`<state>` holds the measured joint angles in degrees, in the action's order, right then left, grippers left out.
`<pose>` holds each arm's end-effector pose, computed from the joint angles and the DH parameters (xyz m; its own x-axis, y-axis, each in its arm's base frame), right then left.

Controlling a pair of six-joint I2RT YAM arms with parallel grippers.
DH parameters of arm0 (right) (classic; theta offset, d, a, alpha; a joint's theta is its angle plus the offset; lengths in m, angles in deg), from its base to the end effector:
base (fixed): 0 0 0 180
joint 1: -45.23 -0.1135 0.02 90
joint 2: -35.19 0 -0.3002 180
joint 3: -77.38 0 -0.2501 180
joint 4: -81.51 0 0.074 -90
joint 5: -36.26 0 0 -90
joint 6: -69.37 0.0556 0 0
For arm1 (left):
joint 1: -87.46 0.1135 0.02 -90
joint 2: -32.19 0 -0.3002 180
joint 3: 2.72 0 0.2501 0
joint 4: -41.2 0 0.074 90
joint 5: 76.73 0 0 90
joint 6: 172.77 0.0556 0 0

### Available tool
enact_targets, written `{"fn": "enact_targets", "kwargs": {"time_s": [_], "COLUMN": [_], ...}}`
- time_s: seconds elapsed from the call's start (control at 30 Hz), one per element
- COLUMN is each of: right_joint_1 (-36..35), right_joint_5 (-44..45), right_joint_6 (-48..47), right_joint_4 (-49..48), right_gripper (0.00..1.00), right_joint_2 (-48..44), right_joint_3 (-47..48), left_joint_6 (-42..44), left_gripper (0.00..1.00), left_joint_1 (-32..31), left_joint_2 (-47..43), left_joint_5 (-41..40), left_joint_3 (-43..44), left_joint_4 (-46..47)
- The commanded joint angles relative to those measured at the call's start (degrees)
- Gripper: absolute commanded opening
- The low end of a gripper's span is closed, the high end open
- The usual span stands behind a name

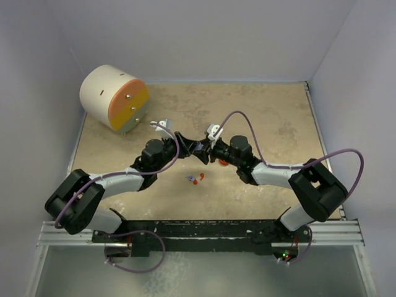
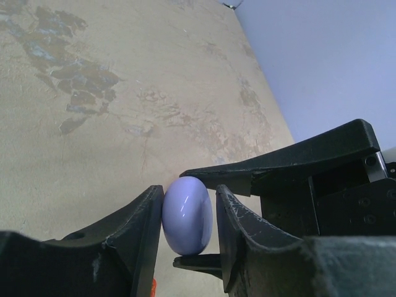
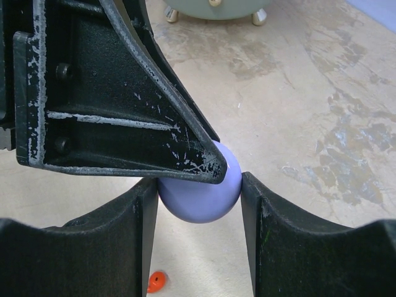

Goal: Insert the wireless bluetooth earbuds into the charging case
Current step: Pick up the charging case at the center of the board.

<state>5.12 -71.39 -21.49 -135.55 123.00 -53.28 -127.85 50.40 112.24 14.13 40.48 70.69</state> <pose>0.2425 0.2263 0.2548 -0.0061 -0.0239 -0.9997 -0.8459 0.5332 -0.0075 0.2363 -0.1795 0.2426 -0.5073 -0.5041 -0.6989 0.3615 0.6118 -0.7036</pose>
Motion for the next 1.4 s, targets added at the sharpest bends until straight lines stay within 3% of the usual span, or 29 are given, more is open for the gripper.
{"fn": "enact_targets", "kwargs": {"time_s": [0.0,0.5,0.87,0.93,1.0,1.13,1.33,1.37], "right_joint_1": [-0.22,-0.23,-0.23,-0.22,-0.22,-0.22,-0.22,-0.22], "right_joint_5": [-1.51,-0.8,-0.65,-0.35,0.03,1.26,4.92,5.78], "right_joint_6": [-1.04,-1.09,-0.58,-0.34,-0.08,0.38,2.55,3.5], "right_joint_4": [-3.18,-2.79,-2.48,-2.42,-2.33,-2.58,-1.7,-1.65], "right_gripper": [0.0,0.0,0.0,0.12,0.34,0.62,0.71,0.76], "right_joint_2": [-0.71,-0.71,-0.12,-0.1,-0.14,-0.8,-4.54,-6.68], "right_joint_3": [2.07,2.16,2.69,2.81,2.94,2.57,0.13,-0.69], "left_joint_6": [-0.54,-0.8,-1.73,-2.0,-2.59,-4.32,-5.68,-5.95], "left_gripper": [0.36,0.22,0.0,0.0,0.0,0.0,0.0,0.0], "left_joint_1": [-0.43,-0.53,-0.56,-0.51,-0.51,-0.56,-0.26,-0.15], "left_joint_2": [0.11,0.19,0.5,0.64,0.56,-0.12,-2.79,-3.26], "left_joint_5": [1.24,1.84,2.17,2.05,1.28,-2.15,-9.23,-10.17], "left_joint_3": [-0.05,-0.73,-1.53,-1.49,-1.55,-1.72,-1.28,-1.26], "left_joint_4": [4.43,6.04,8.2,8.37,8.39,7.2,2.13,1.46]}}
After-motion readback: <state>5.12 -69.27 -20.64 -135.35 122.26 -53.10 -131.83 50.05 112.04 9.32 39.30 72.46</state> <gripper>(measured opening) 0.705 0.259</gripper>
